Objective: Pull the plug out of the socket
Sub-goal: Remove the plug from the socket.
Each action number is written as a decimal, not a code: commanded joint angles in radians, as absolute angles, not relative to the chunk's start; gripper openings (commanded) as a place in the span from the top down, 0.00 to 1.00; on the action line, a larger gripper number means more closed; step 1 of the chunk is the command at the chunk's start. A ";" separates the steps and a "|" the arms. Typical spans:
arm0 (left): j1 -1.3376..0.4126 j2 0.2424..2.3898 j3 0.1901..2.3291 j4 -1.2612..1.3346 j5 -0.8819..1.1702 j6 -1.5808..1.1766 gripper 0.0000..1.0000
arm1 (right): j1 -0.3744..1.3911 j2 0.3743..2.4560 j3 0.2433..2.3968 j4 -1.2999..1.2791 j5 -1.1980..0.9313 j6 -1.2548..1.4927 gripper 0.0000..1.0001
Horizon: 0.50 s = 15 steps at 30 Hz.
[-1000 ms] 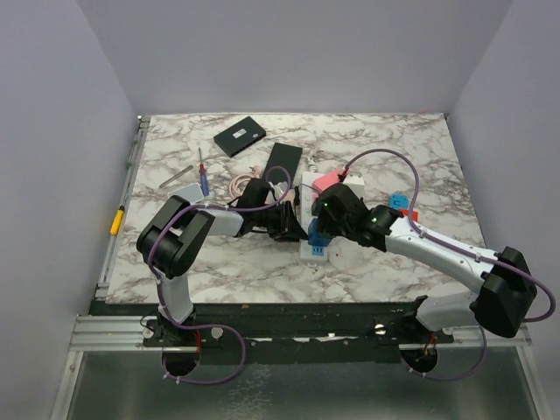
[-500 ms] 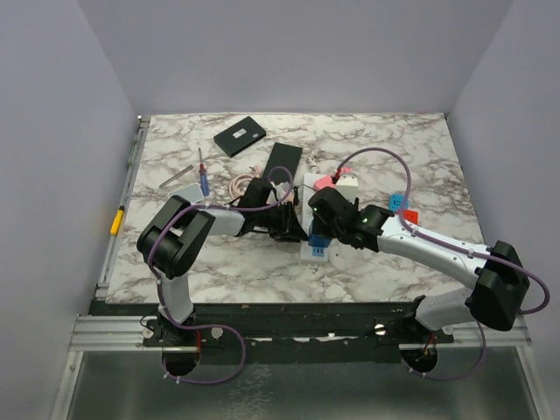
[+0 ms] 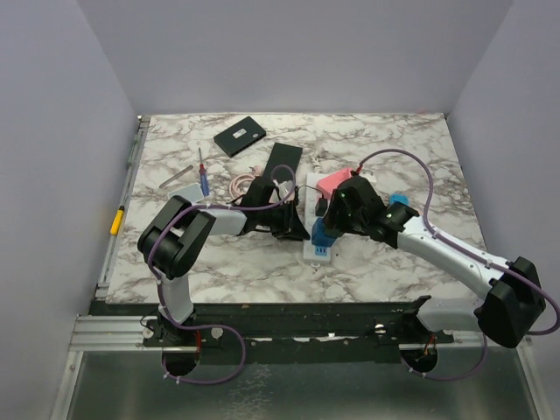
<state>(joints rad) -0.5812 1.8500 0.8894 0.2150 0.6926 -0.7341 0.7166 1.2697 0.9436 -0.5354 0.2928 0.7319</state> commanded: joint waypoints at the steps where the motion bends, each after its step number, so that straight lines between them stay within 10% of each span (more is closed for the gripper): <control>1: -0.578 1.858 0.893 0.173 0.636 -0.671 1.00 | 0.644 1.204 0.926 -0.369 0.125 0.731 1.00; 15: -0.580 1.862 0.897 0.166 0.638 -0.669 1.00 | 0.591 1.224 0.901 -0.331 0.010 0.760 1.00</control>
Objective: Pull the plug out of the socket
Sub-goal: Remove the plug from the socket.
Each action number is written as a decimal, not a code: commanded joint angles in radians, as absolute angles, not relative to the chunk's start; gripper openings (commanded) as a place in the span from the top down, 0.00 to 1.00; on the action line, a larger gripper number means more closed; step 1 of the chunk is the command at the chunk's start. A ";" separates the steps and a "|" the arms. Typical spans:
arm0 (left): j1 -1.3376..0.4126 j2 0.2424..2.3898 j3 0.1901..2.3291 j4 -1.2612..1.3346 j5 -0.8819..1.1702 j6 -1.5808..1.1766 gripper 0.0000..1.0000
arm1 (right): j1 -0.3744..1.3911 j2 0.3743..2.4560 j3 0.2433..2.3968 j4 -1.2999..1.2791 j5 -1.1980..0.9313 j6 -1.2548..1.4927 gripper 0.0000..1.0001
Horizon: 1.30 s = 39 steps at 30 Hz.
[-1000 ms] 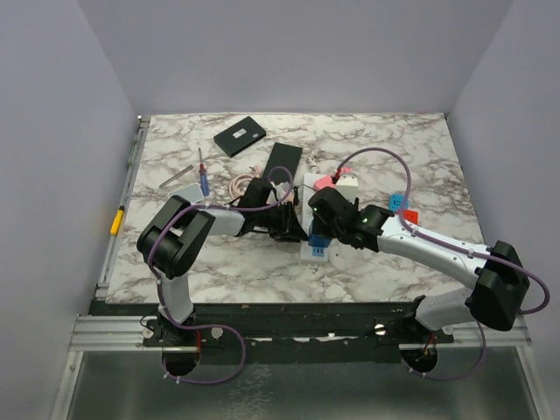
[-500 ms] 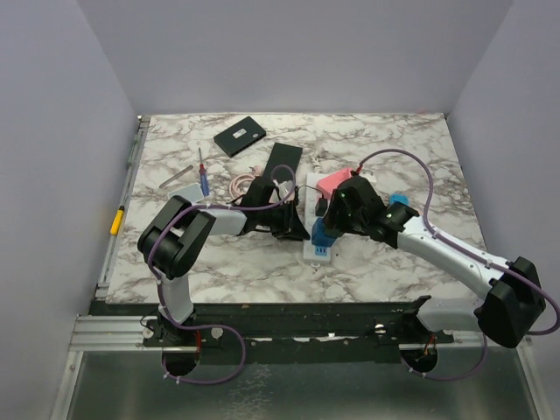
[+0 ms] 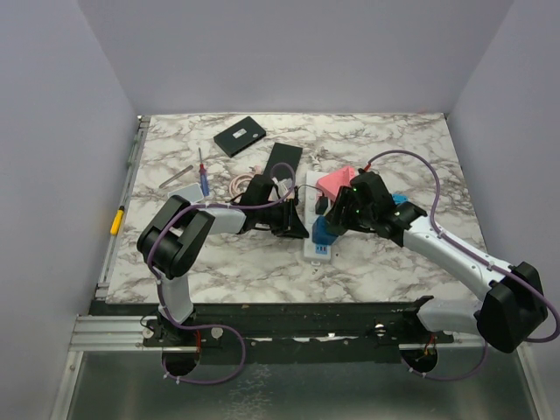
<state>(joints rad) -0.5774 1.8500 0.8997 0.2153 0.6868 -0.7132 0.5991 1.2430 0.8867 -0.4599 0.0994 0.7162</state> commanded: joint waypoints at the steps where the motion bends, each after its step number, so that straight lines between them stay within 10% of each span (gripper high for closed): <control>1: -0.579 1.863 0.899 0.167 0.639 -0.670 1.00 | 0.592 1.226 0.901 -0.333 0.011 0.759 1.00; 6: -0.580 1.865 0.906 0.166 0.650 -0.670 1.00 | 0.592 1.219 0.887 -0.321 0.008 0.776 1.00; 11: -0.565 1.860 0.910 0.169 0.662 -0.678 0.69 | 0.591 1.148 0.853 -0.299 0.047 0.806 1.00; 22: -0.534 1.801 0.893 0.221 0.705 -0.686 0.41 | 0.591 1.024 0.807 -0.252 0.100 0.833 1.00; 34: -0.535 1.808 0.866 0.340 0.787 -0.768 0.35 | 0.592 0.988 0.721 -0.105 0.032 0.882 1.00; 39: -0.536 1.811 0.858 0.370 0.801 -0.792 0.50 | 0.592 0.990 0.724 -0.108 0.041 0.879 1.00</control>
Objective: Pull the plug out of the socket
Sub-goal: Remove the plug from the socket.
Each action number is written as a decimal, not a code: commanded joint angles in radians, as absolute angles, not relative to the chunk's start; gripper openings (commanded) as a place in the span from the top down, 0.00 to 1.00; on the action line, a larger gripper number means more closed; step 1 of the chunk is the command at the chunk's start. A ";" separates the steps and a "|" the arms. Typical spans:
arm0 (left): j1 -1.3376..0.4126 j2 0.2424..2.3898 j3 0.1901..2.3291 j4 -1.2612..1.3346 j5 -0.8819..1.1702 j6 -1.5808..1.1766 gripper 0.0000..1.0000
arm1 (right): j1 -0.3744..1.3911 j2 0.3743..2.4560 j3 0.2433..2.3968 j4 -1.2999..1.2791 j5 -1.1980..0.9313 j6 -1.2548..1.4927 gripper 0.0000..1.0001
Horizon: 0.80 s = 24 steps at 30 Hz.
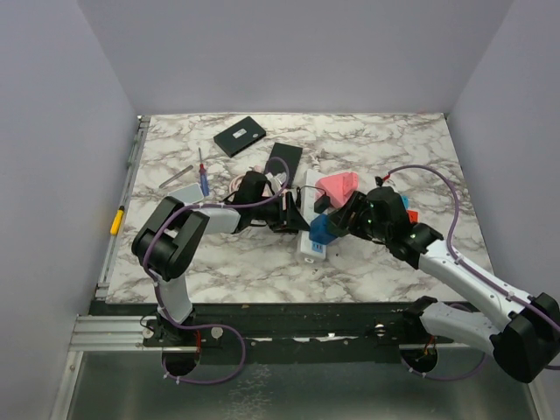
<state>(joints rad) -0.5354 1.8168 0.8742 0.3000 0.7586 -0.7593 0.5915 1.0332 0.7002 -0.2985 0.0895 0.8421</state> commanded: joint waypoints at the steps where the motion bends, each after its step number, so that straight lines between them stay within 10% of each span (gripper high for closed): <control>1: -0.535 1.811 0.856 0.375 0.803 -0.796 0.54 | 0.592 0.993 0.728 -0.112 0.042 0.878 1.00; 13: -0.535 1.832 0.842 0.432 0.821 -0.843 1.00 | 0.592 1.042 0.739 -0.160 0.086 0.812 1.00; 24: -0.533 1.848 0.836 0.434 0.791 -0.845 1.00 | 0.661 1.127 0.838 -0.279 0.233 0.771 1.00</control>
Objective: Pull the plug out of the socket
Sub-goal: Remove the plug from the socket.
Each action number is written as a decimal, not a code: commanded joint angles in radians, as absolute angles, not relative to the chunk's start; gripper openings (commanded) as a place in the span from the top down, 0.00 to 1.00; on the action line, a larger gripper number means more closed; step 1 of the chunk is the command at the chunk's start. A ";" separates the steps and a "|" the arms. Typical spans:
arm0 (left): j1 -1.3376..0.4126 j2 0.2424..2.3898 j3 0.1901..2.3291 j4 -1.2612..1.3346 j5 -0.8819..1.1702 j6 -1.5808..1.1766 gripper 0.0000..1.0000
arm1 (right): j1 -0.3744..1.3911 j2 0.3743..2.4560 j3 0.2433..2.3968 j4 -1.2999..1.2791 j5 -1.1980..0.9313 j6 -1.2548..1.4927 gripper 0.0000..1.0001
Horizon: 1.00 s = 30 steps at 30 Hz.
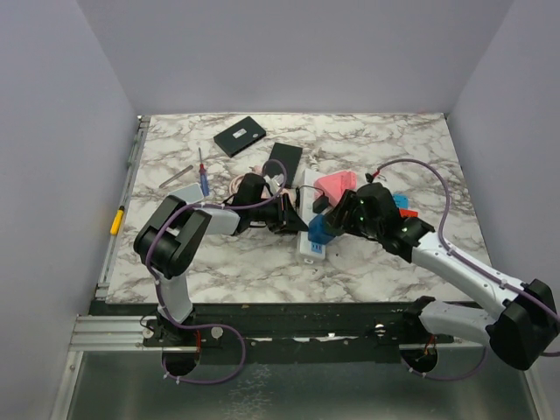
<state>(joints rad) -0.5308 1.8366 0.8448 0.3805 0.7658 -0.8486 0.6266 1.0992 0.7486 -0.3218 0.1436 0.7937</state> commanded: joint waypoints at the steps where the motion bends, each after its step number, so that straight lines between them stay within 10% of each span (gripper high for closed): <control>1: -0.532 1.850 0.836 0.434 0.789 -0.845 1.00 | 0.673 1.140 0.851 -0.291 0.251 0.769 1.00; 30: -0.490 1.856 0.900 0.232 0.706 -0.706 1.00 | 0.846 1.361 1.117 -0.528 0.507 0.769 1.00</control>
